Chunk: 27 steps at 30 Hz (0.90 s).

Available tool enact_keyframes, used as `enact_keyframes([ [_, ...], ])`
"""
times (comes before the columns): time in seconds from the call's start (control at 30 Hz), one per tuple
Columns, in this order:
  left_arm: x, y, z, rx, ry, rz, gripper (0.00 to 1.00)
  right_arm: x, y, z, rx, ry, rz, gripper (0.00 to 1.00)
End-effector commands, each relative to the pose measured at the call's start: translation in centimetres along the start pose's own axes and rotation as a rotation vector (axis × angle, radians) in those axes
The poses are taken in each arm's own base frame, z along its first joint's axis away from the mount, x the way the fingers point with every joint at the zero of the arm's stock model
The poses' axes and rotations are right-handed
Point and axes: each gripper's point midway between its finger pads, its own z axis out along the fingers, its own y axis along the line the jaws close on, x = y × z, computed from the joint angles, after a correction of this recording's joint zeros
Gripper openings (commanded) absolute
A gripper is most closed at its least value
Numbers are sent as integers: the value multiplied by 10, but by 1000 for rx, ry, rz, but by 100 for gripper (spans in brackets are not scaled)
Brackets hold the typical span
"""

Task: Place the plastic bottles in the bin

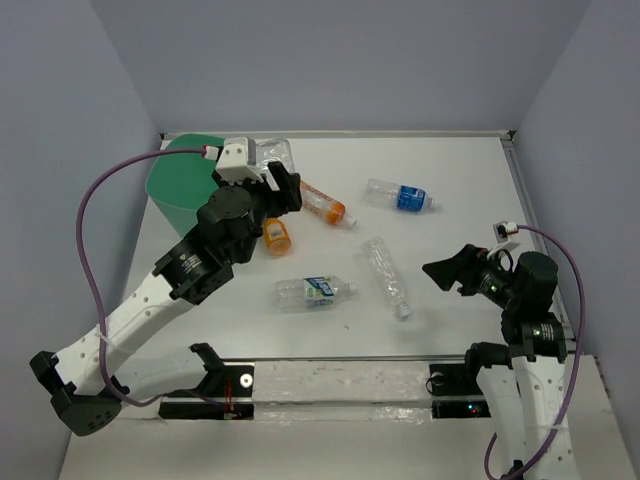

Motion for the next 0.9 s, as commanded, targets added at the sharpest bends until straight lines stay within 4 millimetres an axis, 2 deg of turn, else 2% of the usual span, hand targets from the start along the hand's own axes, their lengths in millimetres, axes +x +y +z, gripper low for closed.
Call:
enact_keyframes([
  [0.0,-32,0,-1,-10,-75,-25,59,-5,3,1,-18,-18,-20,86],
  [0.53,-36,12,5,-30,-82,-15,59,-4,3,1,-18,-14,-19,86],
  [0.67,-44,22,7,-57,-105,-5,59,-4,3,1,-20,-10,-18,86],
  [0.87,-64,59,24,-142,-147,-1,59,-5,3,0,-22,-24,-24,86],
])
